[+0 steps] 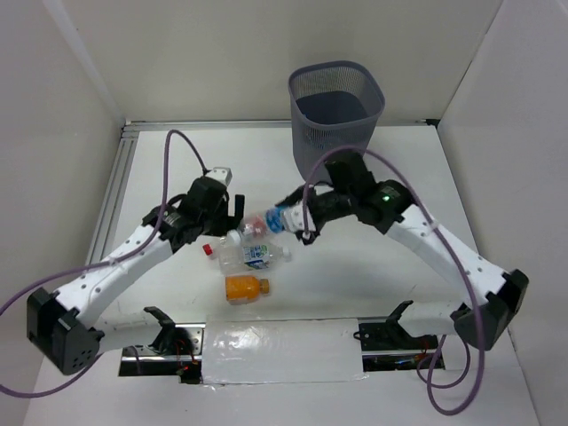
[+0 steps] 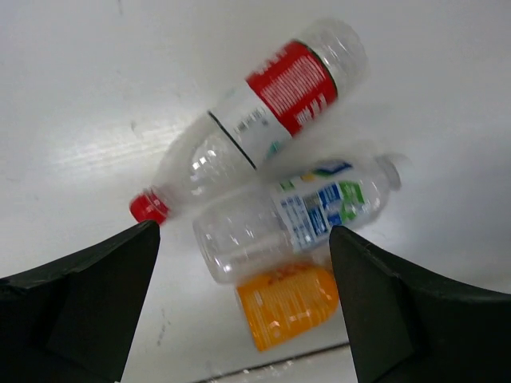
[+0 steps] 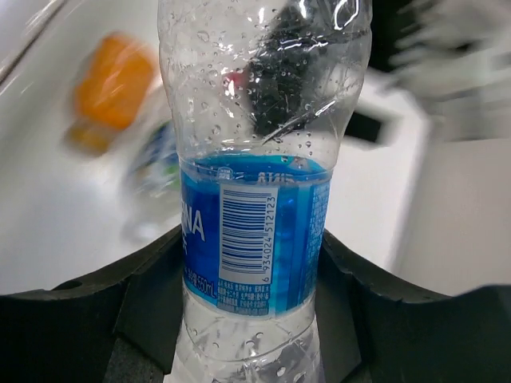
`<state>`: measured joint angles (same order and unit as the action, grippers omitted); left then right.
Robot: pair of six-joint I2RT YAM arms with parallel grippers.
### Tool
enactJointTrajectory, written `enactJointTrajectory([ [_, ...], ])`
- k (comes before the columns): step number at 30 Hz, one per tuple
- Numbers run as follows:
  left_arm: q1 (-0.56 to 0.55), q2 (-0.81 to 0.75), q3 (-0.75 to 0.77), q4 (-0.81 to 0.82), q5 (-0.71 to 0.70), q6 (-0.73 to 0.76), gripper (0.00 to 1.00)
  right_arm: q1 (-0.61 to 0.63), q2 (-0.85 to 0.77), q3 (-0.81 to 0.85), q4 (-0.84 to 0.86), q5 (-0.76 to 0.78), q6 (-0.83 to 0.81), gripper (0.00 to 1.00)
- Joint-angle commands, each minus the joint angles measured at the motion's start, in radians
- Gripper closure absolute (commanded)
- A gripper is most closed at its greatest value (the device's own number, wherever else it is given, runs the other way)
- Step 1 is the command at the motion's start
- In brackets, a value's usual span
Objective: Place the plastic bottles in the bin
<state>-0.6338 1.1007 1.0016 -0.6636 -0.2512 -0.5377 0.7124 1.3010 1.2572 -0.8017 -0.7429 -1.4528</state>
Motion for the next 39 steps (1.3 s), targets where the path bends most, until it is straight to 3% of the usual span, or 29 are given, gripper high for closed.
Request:
enactJointTrajectory([
  [1, 0.098, 0.099, 0.074, 0.12, 0.029, 0.146, 0.0, -0.008, -0.055, 0.143, 0.238, 0.038, 0.519, 0.7],
  [3, 0.134, 0.158, 0.083, 0.134, 0.059, 0.171, 0.0, -0.027, -0.045, 0.24, 0.356, 0.158, 0.598, 0.7],
  [6, 0.193, 0.18, 0.085, 0.183, 0.182, 0.223, 0.0, -0.079, 0.029, 0.384, 0.4, 0.338, 0.69, 0.7],
  [12, 0.229, 0.28, 0.066, 0.26, 0.322, 0.343, 0.0, -0.313, 0.242, 0.573, 0.461, 0.384, 0.755, 0.69],
  [15, 0.218, 0.31, 0.066, 0.269, 0.368, 0.407, 0.0, -0.404, 0.394, 0.725, 0.429, 0.361, 0.821, 0.63],
  [17, 0.209, 0.326, 0.066, 0.279, 0.378, 0.449, 0.0, -0.447, 0.473, 0.819, 0.377, 0.346, 0.844, 0.49],
  [18, 0.198, 0.34, 0.075, 0.279, 0.379, 0.461, 0.0, -0.456, 0.545, 0.9, 0.33, 0.346, 0.844, 0.18],
  [19, 0.198, 0.353, 0.075, 0.269, 0.379, 0.473, 0.0, -0.456, 0.573, 0.933, 0.309, 0.333, 0.858, 0.02],
  [21, 0.186, 0.363, 0.075, 0.269, 0.391, 0.51, 0.0, -0.484, 0.63, 0.987, 0.277, 0.321, 0.89, 0.0],
  [26, 0.151, 0.471, 0.106, 0.246, 0.415, 0.558, 0.0, -0.528, 0.572, 0.958, 0.286, 0.209, 1.003, 0.0],
  [32, 0.088, 0.671, 0.178, 0.236, 0.271, 0.558, 0.0, -0.588, 0.365, 0.74, 0.318, -0.016, 1.059, 0.0],
  [33, 0.079, 0.695, 0.199, 0.226, 0.248, 0.549, 0.02, -0.588, 0.335, 0.705, 0.329, -0.035, 1.059, 0.0],
  [37, 0.088, 0.758, 0.233, 0.217, 0.248, 0.539, 0.36, -0.599, 0.161, 0.497, 0.341, -0.087, 1.051, 0.0],
  [38, 0.088, 0.739, 0.233, 0.217, 0.248, 0.53, 0.64, -0.599, 0.134, 0.461, 0.351, -0.111, 1.04, 0.0],
  [39, 0.088, 0.722, 0.233, 0.217, 0.248, 0.519, 0.77, -0.608, 0.107, 0.426, 0.351, -0.125, 1.03, 0.0],
])
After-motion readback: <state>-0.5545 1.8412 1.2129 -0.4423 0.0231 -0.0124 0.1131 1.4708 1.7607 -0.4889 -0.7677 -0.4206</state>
